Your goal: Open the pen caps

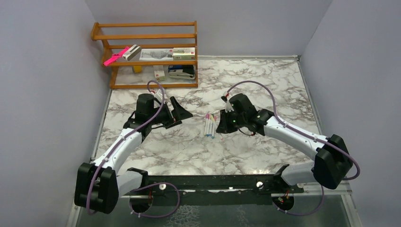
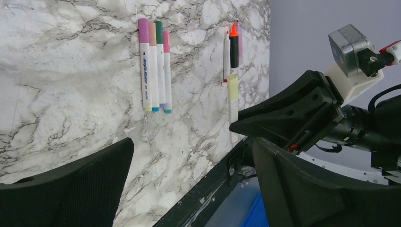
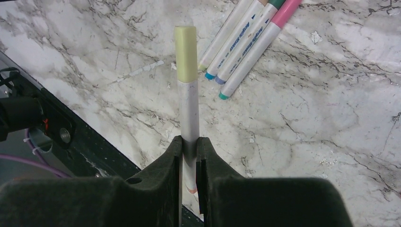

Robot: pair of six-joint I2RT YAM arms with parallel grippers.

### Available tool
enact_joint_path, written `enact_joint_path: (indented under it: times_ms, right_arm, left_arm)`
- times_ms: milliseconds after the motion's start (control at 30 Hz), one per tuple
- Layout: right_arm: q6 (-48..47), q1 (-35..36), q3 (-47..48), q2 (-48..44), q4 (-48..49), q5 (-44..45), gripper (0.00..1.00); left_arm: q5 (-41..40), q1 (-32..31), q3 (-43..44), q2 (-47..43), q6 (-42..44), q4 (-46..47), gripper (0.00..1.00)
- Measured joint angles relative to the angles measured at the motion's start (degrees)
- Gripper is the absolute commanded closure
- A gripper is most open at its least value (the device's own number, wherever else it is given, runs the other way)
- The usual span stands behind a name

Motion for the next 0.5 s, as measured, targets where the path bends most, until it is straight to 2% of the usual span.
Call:
enact_joint_path:
  times_ms: [333,500]
  right_arm:
    - [1.6,0.0,4.0,8.2,0.7,-0.4,0.94]
    - [2.7,0.0,5.6,9.1,3.0,-2.7,0.94]
  left_arm:
    - [2.6,0.0,-0.9,7.8,0.9,4.9,0.01]
    - [3.6,0.0,-1.0,10.0,0.3,8.0,0.01]
